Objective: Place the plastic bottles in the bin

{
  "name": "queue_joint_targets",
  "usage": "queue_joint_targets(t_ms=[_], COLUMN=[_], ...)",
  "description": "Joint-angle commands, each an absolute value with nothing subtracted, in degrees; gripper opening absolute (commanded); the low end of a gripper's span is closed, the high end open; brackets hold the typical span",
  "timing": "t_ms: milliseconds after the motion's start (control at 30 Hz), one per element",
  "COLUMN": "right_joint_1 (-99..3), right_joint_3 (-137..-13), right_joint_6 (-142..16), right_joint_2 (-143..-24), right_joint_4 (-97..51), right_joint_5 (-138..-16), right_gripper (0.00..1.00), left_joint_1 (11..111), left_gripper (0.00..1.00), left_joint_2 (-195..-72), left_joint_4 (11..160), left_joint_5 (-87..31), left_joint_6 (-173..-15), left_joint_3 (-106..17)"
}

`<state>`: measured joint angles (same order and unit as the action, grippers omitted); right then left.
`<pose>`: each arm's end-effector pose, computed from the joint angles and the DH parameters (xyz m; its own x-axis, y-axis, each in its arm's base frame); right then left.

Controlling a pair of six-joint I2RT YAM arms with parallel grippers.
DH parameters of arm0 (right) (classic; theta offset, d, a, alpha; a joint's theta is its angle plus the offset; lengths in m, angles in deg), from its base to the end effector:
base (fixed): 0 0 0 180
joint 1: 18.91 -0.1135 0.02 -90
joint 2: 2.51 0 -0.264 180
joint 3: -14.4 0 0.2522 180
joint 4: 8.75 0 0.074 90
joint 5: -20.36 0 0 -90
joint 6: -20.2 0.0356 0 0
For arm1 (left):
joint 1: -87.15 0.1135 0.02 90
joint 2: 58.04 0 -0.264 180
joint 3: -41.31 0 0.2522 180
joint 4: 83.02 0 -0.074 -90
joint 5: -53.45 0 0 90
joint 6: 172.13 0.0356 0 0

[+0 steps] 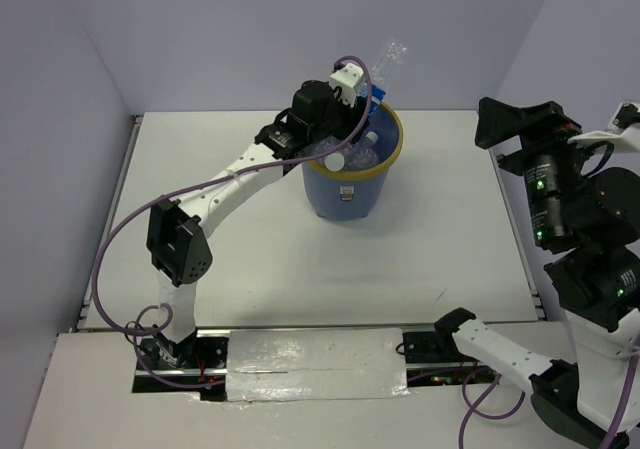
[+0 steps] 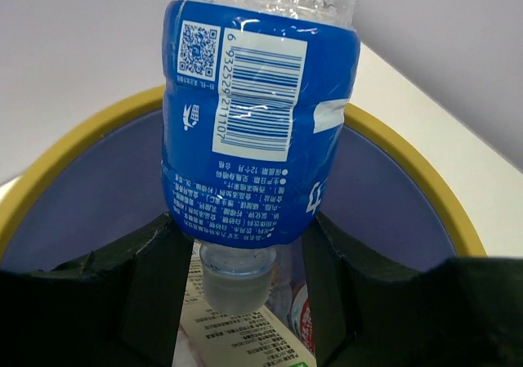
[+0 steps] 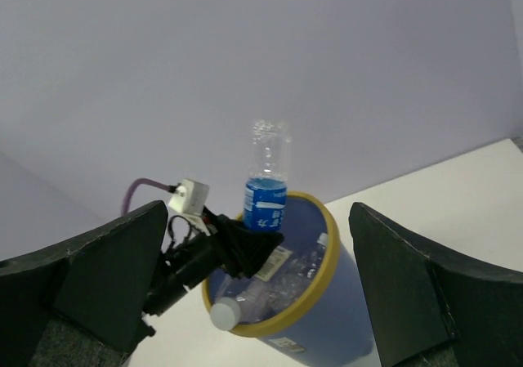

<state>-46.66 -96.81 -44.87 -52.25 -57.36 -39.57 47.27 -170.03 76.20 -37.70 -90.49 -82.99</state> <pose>0.0720 0.0177 0.5599 0.1910 0.5127 -0.8371 -0.0564 0.8571 0.5121 0.3639 -0.3031 0.3959 -0.2028 -0.0200 -0.9790 0.6027 0.7854 -0.1409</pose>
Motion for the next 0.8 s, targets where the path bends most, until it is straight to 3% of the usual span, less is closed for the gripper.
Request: queue_joint_targets(t_ms=[0,200,300,333,467,767], right_joint_1=[-46.42,-46.33,-46.33,-46.42,-46.42,-46.42], right_joint_3=[-94.99,-94.11,-94.11,-94.11,-93.58,-92.97], right_joint_6=[-46.68,-46.77,-47.04,-47.12,-47.13,-47.04], right_joint_2=[-52.35,-51.82,-52.00,-51.91,-51.73,-52.08], right_joint_4=[-60.21,-60.65,-60.91,-60.83,-60.91,-61.18], right_joint_5=[-36.15,-35.89,-35.45,-35.36,-34.92,-35.10], right_gripper=[1.00,1.00,1.00,1.00,1.00,1.00], left_joint_1=[47.33,47.42,47.42,47.42,47.42,47.42], left_gripper=[0.29,0.39,0.51,0.64,0.96,0.99], left_joint_2=[-166.68,-167.64,-167.38,-167.20,-166.50,-165.54], left_joint_4=[82.17,81.03,81.29,81.29,81.20,80.06], left_joint_5=[-36.29,-36.11,-35.85,-35.85,-35.85,-36.29], left_joint_6=[-92.06,-92.33,-92.33,-92.33,-92.24,-92.06], left_joint_3=[-81.09,-81.09,-80.30,-80.12,-78.89,-80.03])
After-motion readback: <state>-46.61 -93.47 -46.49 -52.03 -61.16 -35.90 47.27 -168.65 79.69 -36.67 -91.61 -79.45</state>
